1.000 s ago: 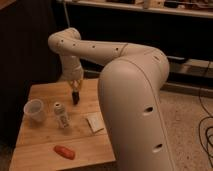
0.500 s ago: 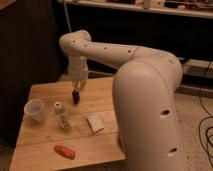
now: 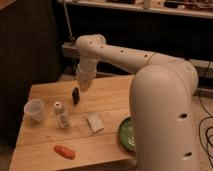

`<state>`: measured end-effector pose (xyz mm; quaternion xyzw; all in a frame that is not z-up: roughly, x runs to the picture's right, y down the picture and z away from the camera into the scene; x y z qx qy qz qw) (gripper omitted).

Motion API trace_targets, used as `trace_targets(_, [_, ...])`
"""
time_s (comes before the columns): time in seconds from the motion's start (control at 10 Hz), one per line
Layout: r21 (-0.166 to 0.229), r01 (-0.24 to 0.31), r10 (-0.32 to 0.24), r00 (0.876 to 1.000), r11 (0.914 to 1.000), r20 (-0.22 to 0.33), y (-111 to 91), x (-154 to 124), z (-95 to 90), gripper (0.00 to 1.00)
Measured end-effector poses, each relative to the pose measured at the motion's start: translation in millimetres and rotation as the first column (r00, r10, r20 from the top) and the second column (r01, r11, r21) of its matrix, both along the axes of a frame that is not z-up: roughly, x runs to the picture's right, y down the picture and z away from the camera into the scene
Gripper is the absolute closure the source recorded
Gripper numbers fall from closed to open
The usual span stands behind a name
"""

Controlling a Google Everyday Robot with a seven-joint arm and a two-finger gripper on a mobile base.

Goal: Knock the eraser over

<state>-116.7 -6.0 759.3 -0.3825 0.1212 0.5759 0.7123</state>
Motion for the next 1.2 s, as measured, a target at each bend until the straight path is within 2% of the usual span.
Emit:
trace_targets(0.3, [0.005, -0.036, 0.035, 0.999, 0.9993, 0.040, 3, 4, 8.4, 0.98])
trace_targets(0.5, [0.026, -0.066, 0.064, 0.996, 0.9975, 0.060, 4, 9, 17.3, 0.98])
trace_targets(0.8, [0.094, -0.103, 0.095, 0.992, 0.9902, 0.083, 6, 15, 31.7, 0.98])
trace_targets(1.0, [0.150, -0.129, 0.115, 0.989, 0.9803, 0.095, 6, 20, 41.5, 0.98])
trace_targets(1.2, [0.180, -0.160, 0.144, 0.985, 0.9705, 0.097, 8, 20, 56.8, 0.98])
